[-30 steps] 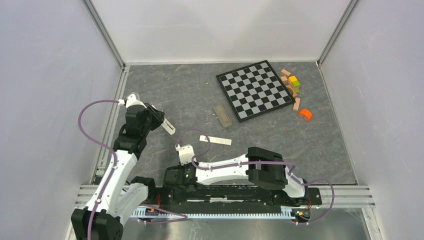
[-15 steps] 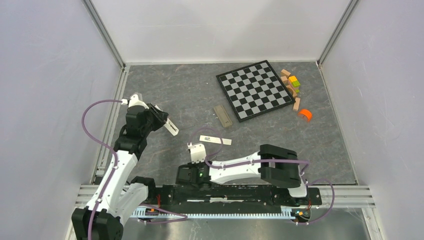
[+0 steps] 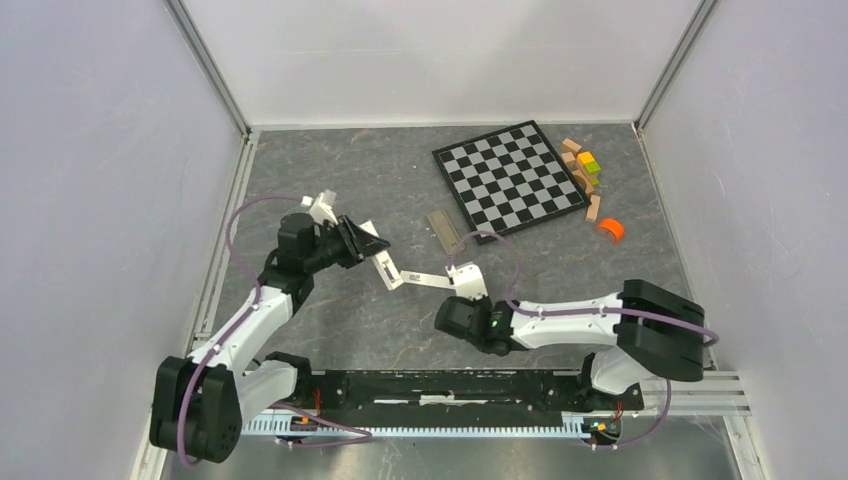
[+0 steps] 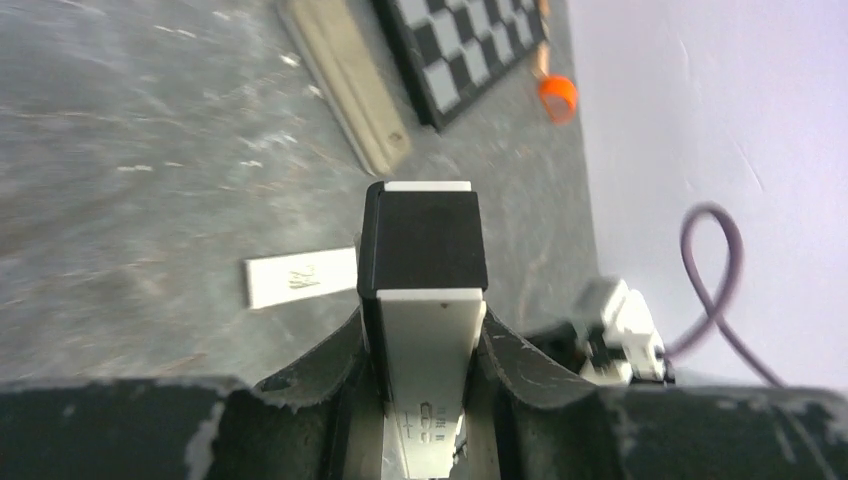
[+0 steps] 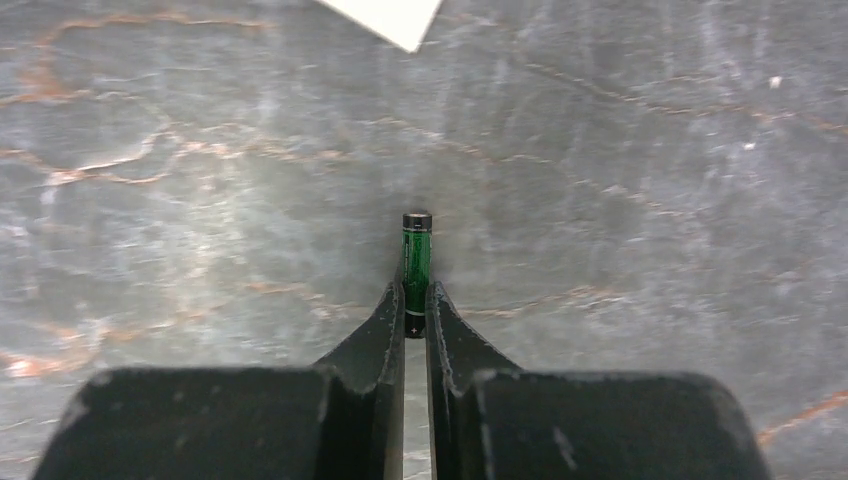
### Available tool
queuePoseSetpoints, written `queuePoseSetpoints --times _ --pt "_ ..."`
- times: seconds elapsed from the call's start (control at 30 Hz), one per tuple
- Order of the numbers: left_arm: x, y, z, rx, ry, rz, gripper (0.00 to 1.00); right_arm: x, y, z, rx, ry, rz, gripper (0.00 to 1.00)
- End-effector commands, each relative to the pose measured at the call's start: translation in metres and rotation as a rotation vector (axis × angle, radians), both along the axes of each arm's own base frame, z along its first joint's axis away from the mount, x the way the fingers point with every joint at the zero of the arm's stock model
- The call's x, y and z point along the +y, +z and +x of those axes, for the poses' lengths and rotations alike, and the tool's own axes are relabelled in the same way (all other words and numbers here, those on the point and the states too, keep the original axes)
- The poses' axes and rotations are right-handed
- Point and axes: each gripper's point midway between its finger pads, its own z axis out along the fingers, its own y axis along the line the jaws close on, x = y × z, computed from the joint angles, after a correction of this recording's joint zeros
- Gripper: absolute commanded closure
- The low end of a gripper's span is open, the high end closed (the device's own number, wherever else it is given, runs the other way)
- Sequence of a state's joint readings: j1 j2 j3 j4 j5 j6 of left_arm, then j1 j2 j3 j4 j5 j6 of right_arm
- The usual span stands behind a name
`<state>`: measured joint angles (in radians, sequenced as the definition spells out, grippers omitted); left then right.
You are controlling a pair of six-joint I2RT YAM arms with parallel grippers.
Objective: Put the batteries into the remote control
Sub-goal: Pick up the battery from the center of the board.
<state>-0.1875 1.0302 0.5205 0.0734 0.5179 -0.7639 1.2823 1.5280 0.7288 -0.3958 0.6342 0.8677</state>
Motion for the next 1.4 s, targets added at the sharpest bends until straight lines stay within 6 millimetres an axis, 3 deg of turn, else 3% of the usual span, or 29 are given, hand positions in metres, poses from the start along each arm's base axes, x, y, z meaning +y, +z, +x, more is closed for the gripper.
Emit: queuePoseSetpoints --times 0.0,0.17,0.27,0.33,0.43,0.6,0.83,1.1,1.23,1.37 --pt "-0.046 0.036 -0.02 -0.158 -0.233 -0.128 0.98 -0.032 -0.008 0.004 0.06 0.11 -0.099 0.99" --pt "-0.066 0.03 -0.034 -0.214 -0.283 -0.128 0.98 -0.038 -0.011 0.01 0.161 0.141 -0.07 0.88" --pt "-0.07 0.026 -0.038 -0.226 -0.287 -0.129 0.98 -0.039 -0.012 0.013 0.214 0.146 -0.068 0.78" --pt "-0.072 0.023 -0.04 -0.226 -0.287 -0.132 0.98 -0.04 -0.012 0.016 0.236 0.141 -0.063 0.66" --pt "-0.073 0.02 -0.043 -0.228 -0.288 -0.141 0.98 -0.04 -0.013 0.019 0.274 0.141 -0.045 0.61" --pt "-0.073 0.014 -0.044 -0.213 -0.274 -0.152 0.98 -0.039 -0.019 0.016 0.348 0.15 -0.045 0.62" --pt "-0.075 0.005 -0.046 -0.186 -0.258 -0.177 0.98 -0.046 -0.027 0.008 0.416 0.134 -0.04 0.75" --pt "-0.078 -0.008 -0.048 -0.145 -0.234 -0.202 0.98 -0.054 -0.031 -0.001 0.475 0.144 -0.065 0.68" --pt "-0.078 -0.013 -0.049 -0.127 -0.216 -0.204 0.98 -0.057 -0.038 -0.005 0.497 0.141 -0.077 0.8" --pt "-0.079 -0.019 -0.048 -0.096 -0.197 -0.214 0.98 -0.055 -0.032 0.01 0.418 0.107 -0.064 0.88"
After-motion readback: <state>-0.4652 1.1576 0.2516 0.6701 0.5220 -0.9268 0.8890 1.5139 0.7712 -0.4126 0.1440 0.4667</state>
